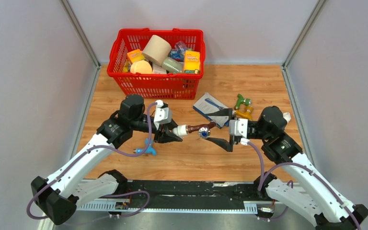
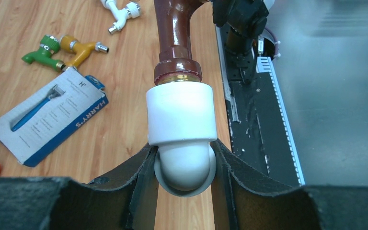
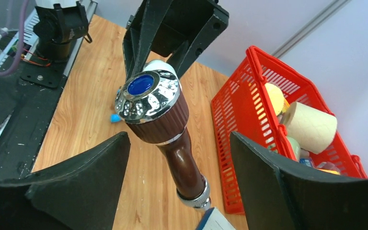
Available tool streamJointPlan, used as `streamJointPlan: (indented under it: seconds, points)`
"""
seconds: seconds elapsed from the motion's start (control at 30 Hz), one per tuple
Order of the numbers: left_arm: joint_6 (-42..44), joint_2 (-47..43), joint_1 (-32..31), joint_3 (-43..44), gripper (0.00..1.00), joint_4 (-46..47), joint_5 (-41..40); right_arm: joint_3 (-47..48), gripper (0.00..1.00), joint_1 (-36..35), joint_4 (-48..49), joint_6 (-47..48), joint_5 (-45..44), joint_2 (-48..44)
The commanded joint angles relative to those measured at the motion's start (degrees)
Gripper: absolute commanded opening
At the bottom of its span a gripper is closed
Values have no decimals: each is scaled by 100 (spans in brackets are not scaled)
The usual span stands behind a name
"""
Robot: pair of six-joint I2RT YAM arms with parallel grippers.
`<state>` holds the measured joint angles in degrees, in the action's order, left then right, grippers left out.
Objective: Install the water faucets
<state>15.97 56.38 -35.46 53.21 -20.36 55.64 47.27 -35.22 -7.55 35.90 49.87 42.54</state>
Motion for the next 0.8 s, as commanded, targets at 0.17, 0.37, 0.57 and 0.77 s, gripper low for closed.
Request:
streamJointPlan:
  seconds: [0.17,0.37,0.57,0.77]
  points:
    - [529,75,13,629,0,-661,422,406,67,-55,34,-425,726,596]
    - [969,-328,-268,428,0,-785,-956,739,26,-46,61,-1749,244,1079]
    - [1627,-812,-1497,-196,0,13,-4632,1442,0,15,87,-4763,-617,1975]
    - [3303,-989,-2921,-1286,0,1884,-8123,1532,0,384,61,-7892,-672,2986]
